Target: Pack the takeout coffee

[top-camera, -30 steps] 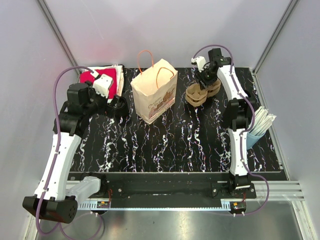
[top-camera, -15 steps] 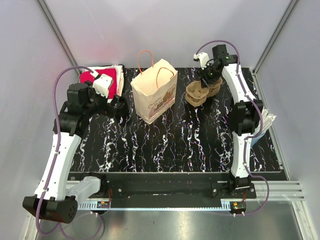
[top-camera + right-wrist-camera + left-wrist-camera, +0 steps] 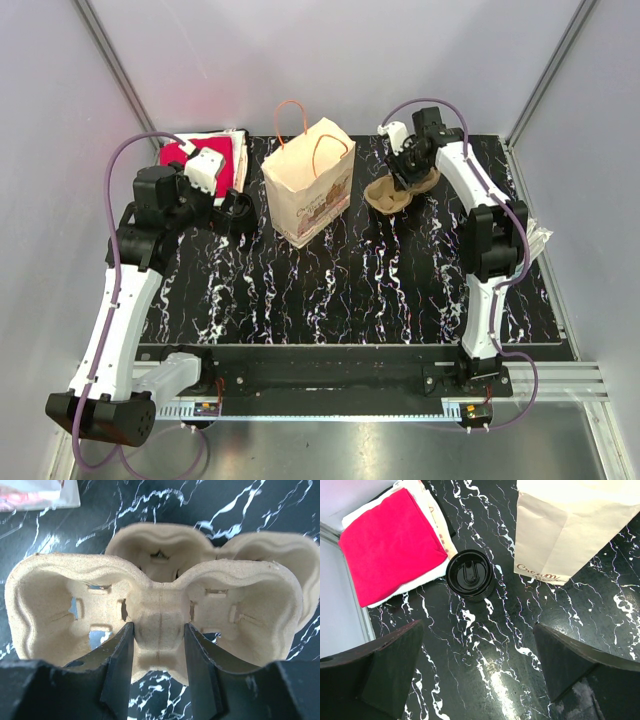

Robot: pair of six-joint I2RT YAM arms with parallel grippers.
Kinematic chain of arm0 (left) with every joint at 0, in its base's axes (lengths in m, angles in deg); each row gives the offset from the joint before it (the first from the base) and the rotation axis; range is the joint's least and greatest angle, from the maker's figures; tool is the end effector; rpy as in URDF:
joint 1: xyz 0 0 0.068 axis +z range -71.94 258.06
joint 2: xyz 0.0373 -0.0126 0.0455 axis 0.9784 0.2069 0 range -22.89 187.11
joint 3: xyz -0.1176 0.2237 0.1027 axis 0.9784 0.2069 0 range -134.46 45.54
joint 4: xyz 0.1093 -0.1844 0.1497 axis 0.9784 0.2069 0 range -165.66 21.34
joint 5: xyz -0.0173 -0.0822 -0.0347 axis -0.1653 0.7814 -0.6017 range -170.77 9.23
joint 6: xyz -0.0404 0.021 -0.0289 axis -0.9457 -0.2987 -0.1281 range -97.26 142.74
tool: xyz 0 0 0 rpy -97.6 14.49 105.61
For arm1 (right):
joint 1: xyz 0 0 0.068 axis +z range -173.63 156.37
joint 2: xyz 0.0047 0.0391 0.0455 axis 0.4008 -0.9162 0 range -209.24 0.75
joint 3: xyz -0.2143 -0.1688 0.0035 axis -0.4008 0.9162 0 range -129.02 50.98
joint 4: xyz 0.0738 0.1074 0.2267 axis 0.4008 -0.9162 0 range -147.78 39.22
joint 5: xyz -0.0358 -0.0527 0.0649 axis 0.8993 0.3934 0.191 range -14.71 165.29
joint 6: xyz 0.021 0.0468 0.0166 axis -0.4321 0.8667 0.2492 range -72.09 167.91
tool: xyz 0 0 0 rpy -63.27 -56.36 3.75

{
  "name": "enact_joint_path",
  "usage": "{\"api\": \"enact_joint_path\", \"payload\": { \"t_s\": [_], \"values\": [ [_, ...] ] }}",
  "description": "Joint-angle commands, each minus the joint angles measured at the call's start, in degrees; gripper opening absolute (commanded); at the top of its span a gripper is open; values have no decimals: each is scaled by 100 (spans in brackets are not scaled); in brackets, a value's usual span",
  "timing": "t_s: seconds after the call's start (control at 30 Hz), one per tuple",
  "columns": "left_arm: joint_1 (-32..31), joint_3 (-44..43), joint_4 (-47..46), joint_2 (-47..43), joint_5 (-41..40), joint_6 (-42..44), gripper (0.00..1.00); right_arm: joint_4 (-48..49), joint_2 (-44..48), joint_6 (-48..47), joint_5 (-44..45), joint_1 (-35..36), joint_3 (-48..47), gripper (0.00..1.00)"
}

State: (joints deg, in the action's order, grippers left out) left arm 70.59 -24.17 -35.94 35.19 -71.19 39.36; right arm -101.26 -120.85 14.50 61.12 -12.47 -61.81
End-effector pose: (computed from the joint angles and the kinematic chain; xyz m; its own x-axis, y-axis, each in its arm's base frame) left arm 0.2021 -0.0325 0.3944 -0.3691 0.3328 -0.8677 0.3959 0.9010 0.1772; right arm 0.4547 0.0986 0.2668 -0.5333 -0.6492 -0.5423 -0.7234 0.6823 -0.1054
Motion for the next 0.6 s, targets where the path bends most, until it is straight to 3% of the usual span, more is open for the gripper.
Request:
{"api": "enact_joint_path", "payload": {
  "t_s": [0.0, 0.57],
  "values": [
    [43, 10, -308, -122, 140, -54, 99, 434, 23, 177, 134, 71, -181, 45],
    [52, 10, -308, -87, 158, -54, 99, 205, -188, 54, 213, 106, -261, 56]
  ]
}}
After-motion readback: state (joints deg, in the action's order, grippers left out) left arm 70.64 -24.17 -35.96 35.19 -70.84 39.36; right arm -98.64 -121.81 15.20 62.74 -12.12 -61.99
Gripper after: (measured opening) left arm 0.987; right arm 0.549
